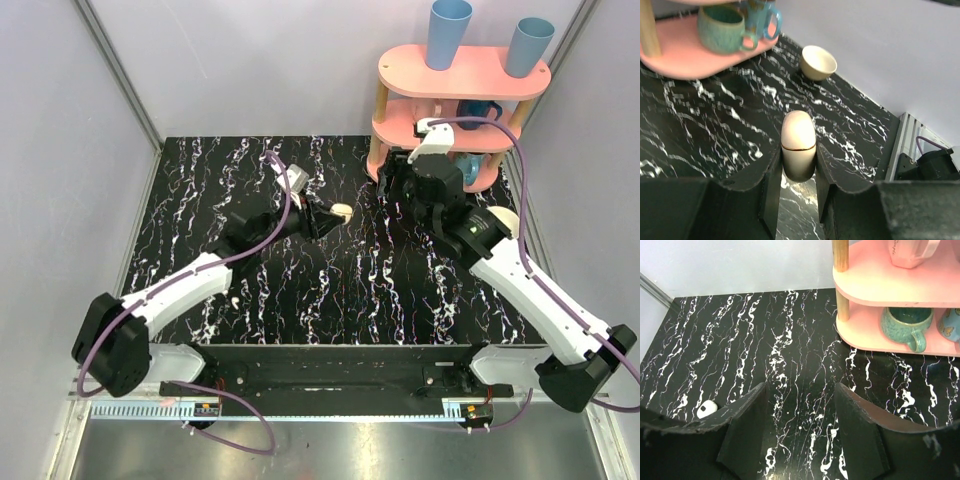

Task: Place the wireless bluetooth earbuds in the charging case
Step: Place the charging case with the earbuds at the center of the board.

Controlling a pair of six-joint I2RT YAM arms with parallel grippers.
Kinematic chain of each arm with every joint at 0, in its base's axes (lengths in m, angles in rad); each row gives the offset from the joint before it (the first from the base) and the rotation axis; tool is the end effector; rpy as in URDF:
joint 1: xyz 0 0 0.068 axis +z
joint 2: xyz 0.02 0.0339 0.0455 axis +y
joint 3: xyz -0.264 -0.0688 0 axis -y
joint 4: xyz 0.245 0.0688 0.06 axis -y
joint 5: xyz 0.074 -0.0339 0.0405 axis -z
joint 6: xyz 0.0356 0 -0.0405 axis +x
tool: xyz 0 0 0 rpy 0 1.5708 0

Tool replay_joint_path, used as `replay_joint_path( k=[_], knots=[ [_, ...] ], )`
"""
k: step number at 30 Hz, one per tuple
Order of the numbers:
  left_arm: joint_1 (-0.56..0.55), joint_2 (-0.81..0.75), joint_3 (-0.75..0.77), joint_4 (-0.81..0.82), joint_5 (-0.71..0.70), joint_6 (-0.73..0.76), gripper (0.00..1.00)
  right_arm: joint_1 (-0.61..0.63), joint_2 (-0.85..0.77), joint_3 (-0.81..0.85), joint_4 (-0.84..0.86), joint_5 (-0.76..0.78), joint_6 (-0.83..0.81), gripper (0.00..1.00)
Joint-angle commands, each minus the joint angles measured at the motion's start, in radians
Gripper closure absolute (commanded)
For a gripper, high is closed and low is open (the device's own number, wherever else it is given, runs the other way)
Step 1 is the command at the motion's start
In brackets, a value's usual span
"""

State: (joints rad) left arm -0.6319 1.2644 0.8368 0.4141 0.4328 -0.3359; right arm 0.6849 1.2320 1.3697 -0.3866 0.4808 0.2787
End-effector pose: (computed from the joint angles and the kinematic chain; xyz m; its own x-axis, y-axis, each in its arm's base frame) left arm 0.2288 -0.1860 0.3168 -0.2986 -0.1523 -0.9422 0.8221 0.4603 -0.3349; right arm 0.2188 0.1574 0.4296 -0.2422 0.1171 -0.9631 -0.1530 0.9757 0.1571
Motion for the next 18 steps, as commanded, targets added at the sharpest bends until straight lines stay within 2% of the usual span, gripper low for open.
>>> replay_joint_path(
  k=[1, 5, 7, 10, 14, 17, 18],
  knots=[
    [0.024, 0.064, 0.021, 0.0, 0.01, -0.189, 1.0, -0.01, -0.046, -0.034, 0.022, 0.01, 0.065, 0.37],
    [0.034, 0.179, 0.064, -0.063, 0.053, -0.232, 1.0, -0.008, -0.049, -0.053, 0.017, 0.007, 0.073, 0.37],
    [0.035, 0.217, 0.032, 0.02, 0.034, -0.29, 1.0, -0.01, -0.049, -0.058, 0.017, 0.008, 0.071, 0.36],
    [0.041, 0.305, 0.035, 0.044, 0.057, -0.341, 1.0, -0.01, -0.049, -0.064, 0.017, 0.01, 0.056, 0.37],
    [0.043, 0.426, 0.024, 0.153, 0.055, -0.41, 1.0, -0.01, -0.043, -0.07, 0.017, 0.001, 0.051, 0.36],
    [0.046, 0.476, 0.018, 0.205, 0.028, -0.448, 1.0, -0.013, -0.039, -0.073, 0.018, -0.018, 0.054, 0.36],
    [0.046, 0.481, 0.012, 0.221, -0.024, -0.466, 1.0, -0.012, -0.037, -0.073, 0.02, -0.028, 0.054, 0.36]
  ],
)
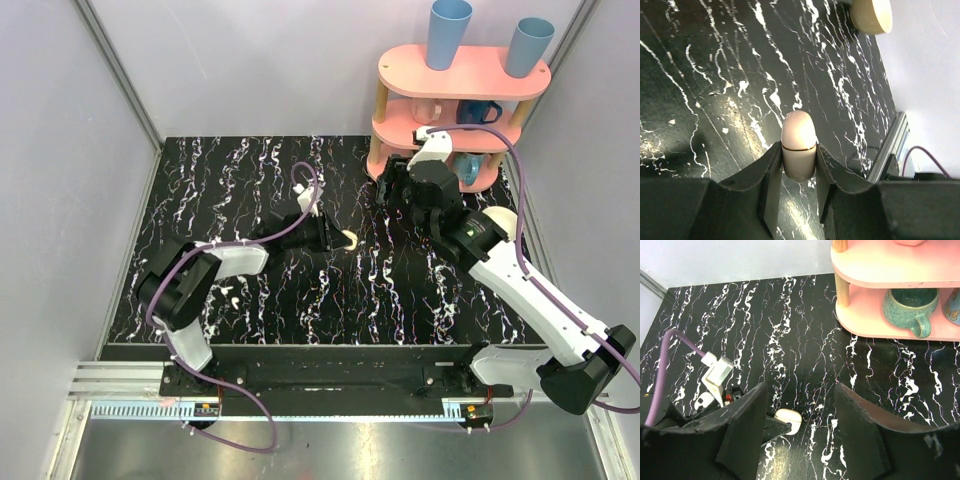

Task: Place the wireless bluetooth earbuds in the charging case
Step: Place the charging case with the earbuds at the center of the board.

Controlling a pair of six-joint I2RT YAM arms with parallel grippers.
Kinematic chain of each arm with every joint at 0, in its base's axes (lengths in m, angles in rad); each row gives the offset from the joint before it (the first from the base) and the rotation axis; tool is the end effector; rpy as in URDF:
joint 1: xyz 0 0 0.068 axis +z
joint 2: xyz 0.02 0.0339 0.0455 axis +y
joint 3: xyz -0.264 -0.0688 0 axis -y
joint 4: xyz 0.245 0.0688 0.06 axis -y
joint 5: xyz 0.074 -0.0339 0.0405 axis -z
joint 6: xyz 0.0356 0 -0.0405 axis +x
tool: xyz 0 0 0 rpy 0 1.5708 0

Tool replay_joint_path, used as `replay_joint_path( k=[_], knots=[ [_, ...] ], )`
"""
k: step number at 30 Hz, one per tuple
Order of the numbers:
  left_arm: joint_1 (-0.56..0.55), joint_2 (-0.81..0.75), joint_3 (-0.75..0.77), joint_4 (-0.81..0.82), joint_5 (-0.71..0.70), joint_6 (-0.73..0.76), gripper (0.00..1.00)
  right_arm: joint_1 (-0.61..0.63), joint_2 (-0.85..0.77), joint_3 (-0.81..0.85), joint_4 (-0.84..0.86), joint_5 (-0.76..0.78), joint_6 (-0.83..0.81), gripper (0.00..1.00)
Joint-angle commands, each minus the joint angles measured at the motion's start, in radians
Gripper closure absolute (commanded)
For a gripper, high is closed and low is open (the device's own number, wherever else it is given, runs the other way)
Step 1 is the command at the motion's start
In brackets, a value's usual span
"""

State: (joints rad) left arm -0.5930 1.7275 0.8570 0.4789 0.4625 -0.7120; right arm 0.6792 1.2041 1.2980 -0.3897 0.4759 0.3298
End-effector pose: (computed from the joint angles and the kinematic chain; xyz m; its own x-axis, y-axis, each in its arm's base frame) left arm 0.2920 -0.2159 0.1852 -0.7898 -0.1728 -0.5885 0.4308 0.5267 -0.7328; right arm 0.2162 0.1536 0.4119 -0.2850 0.1399 -0.9483 -0.1322 0.9741 0.1834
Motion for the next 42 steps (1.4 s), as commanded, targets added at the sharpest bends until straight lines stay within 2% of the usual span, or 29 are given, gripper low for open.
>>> replay_joint_path(
  k=[1, 3, 6, 13, 21, 25, 27, 28, 29, 31, 32, 33, 39, 42],
  knots=[
    [0.007, 0.024, -0.01, 0.161, -0.061, -0.093, 1.0, -0.009, -0.008, -0.002, 0.023, -0.028, 0.005, 0.36],
    [0.009, 0.053, -0.001, 0.15, -0.068, -0.104, 1.0, -0.009, -0.002, -0.005, 0.026, -0.037, 0.009, 0.36],
    [0.009, 0.09, 0.001, 0.165, -0.082, -0.121, 0.93, -0.013, 0.003, -0.008, 0.032, -0.052, 0.012, 0.36],
    [0.009, 0.188, -0.009, 0.23, -0.073, -0.187, 0.92, -0.023, 0.011, -0.009, 0.037, -0.091, 0.012, 0.36],
    [0.007, 0.162, -0.012, 0.138, -0.142, -0.11, 0.81, -0.027, -0.038, -0.063, 0.103, -0.111, 0.029, 0.36],
    [0.007, 0.152, 0.008, 0.073, -0.143, -0.058, 0.65, -0.03, -0.043, -0.066, 0.103, -0.114, 0.026, 0.36],
    [0.007, 0.147, -0.002, 0.072, -0.15, -0.049, 0.63, -0.032, -0.041, -0.066, 0.106, -0.123, 0.026, 0.36],
    [0.006, 0.141, -0.004, 0.072, -0.153, -0.049, 0.59, -0.03, -0.038, -0.066, 0.104, -0.125, 0.025, 0.36],
    [0.007, 0.138, -0.006, 0.064, -0.156, -0.044, 0.44, -0.03, -0.037, -0.066, 0.106, -0.128, 0.026, 0.36],
    [0.006, 0.127, -0.006, 0.052, -0.159, -0.037, 0.38, -0.03, -0.034, -0.066, 0.106, -0.137, 0.028, 0.36],
    [0.007, 0.121, -0.009, 0.049, -0.16, -0.03, 0.26, -0.033, -0.032, -0.068, 0.106, -0.135, 0.028, 0.36],
    [0.007, 0.11, -0.013, 0.037, -0.176, -0.021, 0.22, -0.032, -0.031, -0.068, 0.104, -0.138, 0.028, 0.37],
    [0.01, 0.003, -0.01, -0.095, -0.266, 0.081, 0.08, -0.033, -0.029, -0.072, 0.112, -0.141, 0.028, 0.36],
    [0.018, -0.081, -0.016, -0.154, -0.324, 0.138, 0.07, -0.036, -0.025, -0.075, 0.114, -0.148, 0.029, 0.36]
  ],
)
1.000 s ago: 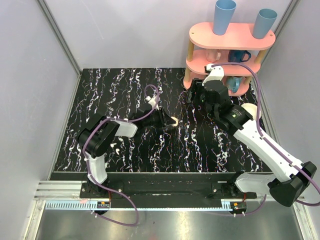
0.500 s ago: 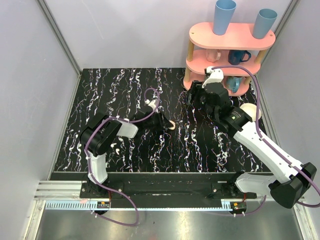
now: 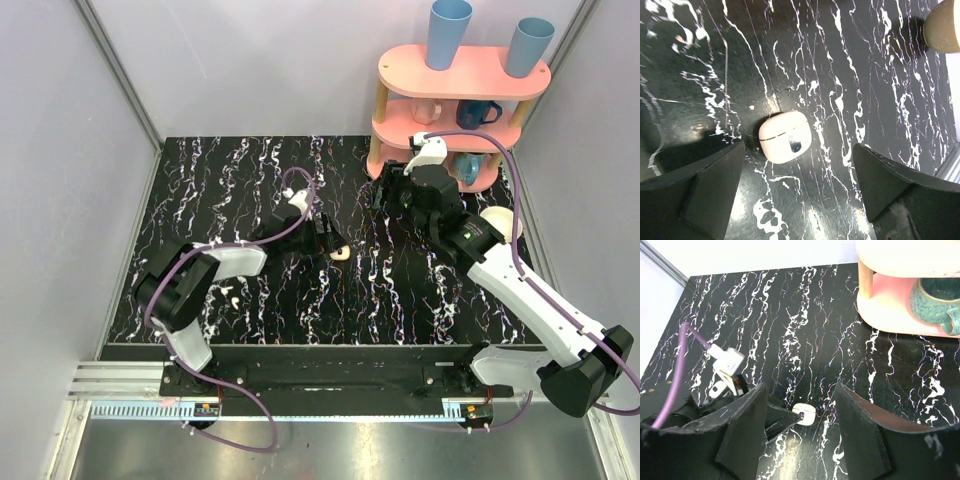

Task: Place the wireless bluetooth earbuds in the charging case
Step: Place the charging case with the earbuds at the center of the board, then move the charging case to the center of the board.

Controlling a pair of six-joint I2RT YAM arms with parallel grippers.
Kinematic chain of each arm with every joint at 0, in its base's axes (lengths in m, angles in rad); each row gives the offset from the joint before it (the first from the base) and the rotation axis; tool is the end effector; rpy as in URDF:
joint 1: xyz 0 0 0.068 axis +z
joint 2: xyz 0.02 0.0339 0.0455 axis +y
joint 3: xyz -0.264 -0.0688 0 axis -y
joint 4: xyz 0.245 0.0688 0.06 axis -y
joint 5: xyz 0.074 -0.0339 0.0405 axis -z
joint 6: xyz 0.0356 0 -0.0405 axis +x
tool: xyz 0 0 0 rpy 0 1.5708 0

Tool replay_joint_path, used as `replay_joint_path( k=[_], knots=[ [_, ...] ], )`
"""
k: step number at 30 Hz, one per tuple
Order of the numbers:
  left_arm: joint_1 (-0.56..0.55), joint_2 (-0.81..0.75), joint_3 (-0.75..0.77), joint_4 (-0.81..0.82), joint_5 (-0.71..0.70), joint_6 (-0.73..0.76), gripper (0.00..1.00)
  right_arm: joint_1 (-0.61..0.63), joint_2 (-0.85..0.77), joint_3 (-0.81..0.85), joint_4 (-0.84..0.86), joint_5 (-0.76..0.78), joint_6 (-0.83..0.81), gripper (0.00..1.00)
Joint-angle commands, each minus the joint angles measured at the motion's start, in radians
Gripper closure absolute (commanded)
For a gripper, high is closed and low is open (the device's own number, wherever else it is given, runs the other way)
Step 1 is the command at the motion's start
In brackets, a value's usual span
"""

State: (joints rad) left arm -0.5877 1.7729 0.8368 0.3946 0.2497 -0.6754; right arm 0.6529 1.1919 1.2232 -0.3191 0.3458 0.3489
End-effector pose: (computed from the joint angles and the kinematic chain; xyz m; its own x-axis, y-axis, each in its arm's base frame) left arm 0.2943 -0.2067 0.1545 -0.7809 -0.2077 -0.5892 0.2887 0.7164 -0.6352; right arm 0.2205 0.1535 0.3959 -0.3190 0.1609 -0.9340 -0.2174 0.9468 0.2374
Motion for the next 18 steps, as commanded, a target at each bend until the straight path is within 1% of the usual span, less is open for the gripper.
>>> replay_joint_path(
  k=[1, 2, 5, 8, 10, 14, 16, 18],
  knots=[
    [0.015, -0.173, 0.007, -0.094, -0.13, 0.118, 0.05, -0.01, -0.012, -0.001, 0.043, -0.018, 0.01, 0.36],
    [0.02, -0.196, 0.01, -0.143, -0.17, 0.147, 0.03, -0.009, -0.012, -0.002, 0.048, -0.018, 0.01, 0.37],
    [0.048, -0.28, 0.019, -0.223, -0.23, 0.195, 0.01, -0.012, -0.012, -0.007, 0.051, -0.021, 0.006, 0.36],
    [0.11, -0.349, -0.005, -0.273, -0.247, 0.223, 0.01, -0.012, -0.005, -0.007, 0.054, -0.024, 0.004, 0.36],
    [0.178, -0.386, -0.037, -0.287, -0.241, 0.241, 0.01, -0.013, -0.003, -0.01, 0.055, -0.028, 0.009, 0.36],
    [0.293, -0.428, -0.071, -0.35, -0.228, 0.315, 0.01, -0.013, 0.006, -0.011, 0.06, -0.039, 0.015, 0.37],
    [0.307, -0.437, -0.07, -0.393, -0.247, 0.332, 0.01, -0.013, 0.008, -0.01, 0.063, -0.044, 0.016, 0.36],
    [0.325, -0.437, -0.093, -0.393, -0.283, 0.323, 0.01, -0.013, 0.02, -0.002, 0.063, -0.051, 0.018, 0.36]
  ],
)
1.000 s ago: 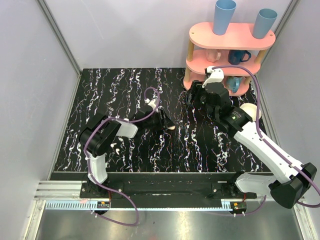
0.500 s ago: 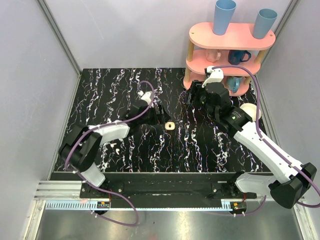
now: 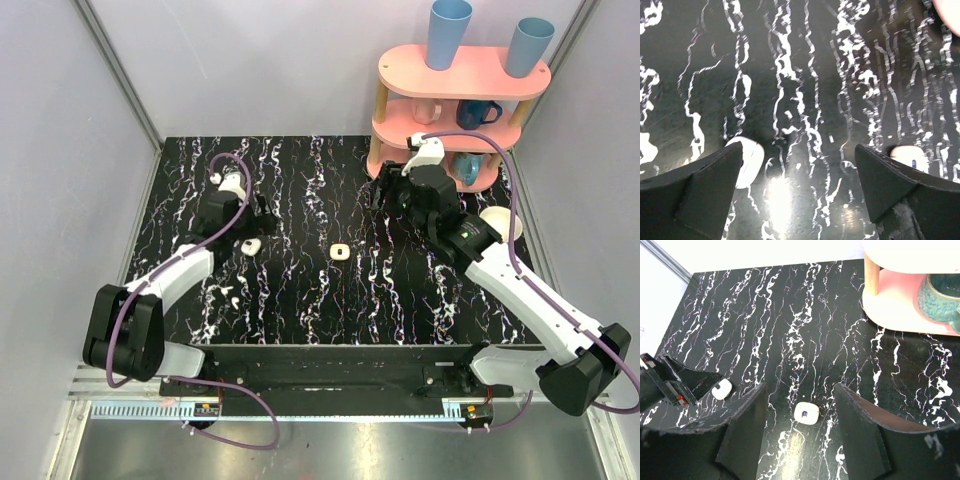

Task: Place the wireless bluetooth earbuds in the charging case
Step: Move the charging case to the center of the board.

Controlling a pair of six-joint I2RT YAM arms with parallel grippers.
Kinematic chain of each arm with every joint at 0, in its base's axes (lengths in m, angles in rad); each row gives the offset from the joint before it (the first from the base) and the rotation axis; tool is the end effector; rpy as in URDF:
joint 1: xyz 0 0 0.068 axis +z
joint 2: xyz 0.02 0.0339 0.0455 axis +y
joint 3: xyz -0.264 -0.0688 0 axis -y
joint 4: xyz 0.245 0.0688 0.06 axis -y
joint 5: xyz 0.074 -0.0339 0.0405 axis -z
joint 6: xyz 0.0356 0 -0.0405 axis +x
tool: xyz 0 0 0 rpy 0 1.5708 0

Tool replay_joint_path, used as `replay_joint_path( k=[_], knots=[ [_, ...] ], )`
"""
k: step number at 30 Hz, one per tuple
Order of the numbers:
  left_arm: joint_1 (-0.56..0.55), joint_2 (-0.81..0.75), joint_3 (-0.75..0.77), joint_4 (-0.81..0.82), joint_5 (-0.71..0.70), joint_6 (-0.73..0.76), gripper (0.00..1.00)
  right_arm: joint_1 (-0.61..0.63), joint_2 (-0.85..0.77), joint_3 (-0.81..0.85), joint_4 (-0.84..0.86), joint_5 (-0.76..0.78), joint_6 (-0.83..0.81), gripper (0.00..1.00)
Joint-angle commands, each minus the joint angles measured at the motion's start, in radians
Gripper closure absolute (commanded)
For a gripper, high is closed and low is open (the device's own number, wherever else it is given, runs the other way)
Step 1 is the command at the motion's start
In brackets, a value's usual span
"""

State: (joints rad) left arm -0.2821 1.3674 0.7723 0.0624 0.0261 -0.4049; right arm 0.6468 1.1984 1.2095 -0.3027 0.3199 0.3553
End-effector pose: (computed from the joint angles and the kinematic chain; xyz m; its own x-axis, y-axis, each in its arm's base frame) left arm 0.2856 -0.0837 0.2287 -0.5665 -0.2458 -0.7866 0.0835 0.9324 -0.3515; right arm 0.2234 0.1547 0.3911 -0.3305 0.1642 -0.9294 -0.2312 0.9407 0.2484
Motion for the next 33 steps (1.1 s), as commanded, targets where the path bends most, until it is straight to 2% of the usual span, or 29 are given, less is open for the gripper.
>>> replay_joint_path(
  k=[1, 8, 14, 19, 22, 24, 30, 31, 33],
  knots=[
    [0.03, -0.03, -0.039, -0.059, -0.06, 0.032, 0.01, -0.007, 0.016, 0.013, 0.048, -0.027, 0.013, 0.36],
    [0.09, 0.019, -0.126, -0.006, -0.008, -0.003, 0.01, -0.009, 0.035, 0.022, 0.057, -0.045, 0.005, 0.36],
    [0.104, 0.091, -0.104, 0.01, 0.049, -0.008, 0.01, -0.013, 0.044, 0.022, 0.062, -0.061, 0.008, 0.37],
    [0.104, 0.157, -0.078, 0.037, 0.04, 0.024, 0.01, -0.015, 0.046, 0.019, 0.062, -0.065, 0.008, 0.37],
    [0.106, 0.194, 0.001, -0.031, 0.031, 0.075, 0.05, -0.015, 0.041, 0.016, 0.062, -0.073, 0.008, 0.37],
    [0.11, 0.212, 0.034, -0.052, 0.07, 0.086, 0.12, -0.016, 0.041, 0.015, 0.062, -0.079, 0.005, 0.37],
    [0.11, 0.234, 0.123, -0.205, 0.064, 0.152, 0.23, -0.024, 0.043, 0.016, 0.062, -0.087, 0.001, 0.37],
    [0.11, 0.236, 0.128, -0.223, 0.063, 0.169, 0.3, -0.024, 0.046, 0.016, 0.065, -0.087, -0.001, 0.37],
    [0.11, 0.242, 0.139, -0.243, 0.078, 0.176, 0.34, -0.027, 0.052, 0.024, 0.065, -0.093, -0.009, 0.37]
  ],
)
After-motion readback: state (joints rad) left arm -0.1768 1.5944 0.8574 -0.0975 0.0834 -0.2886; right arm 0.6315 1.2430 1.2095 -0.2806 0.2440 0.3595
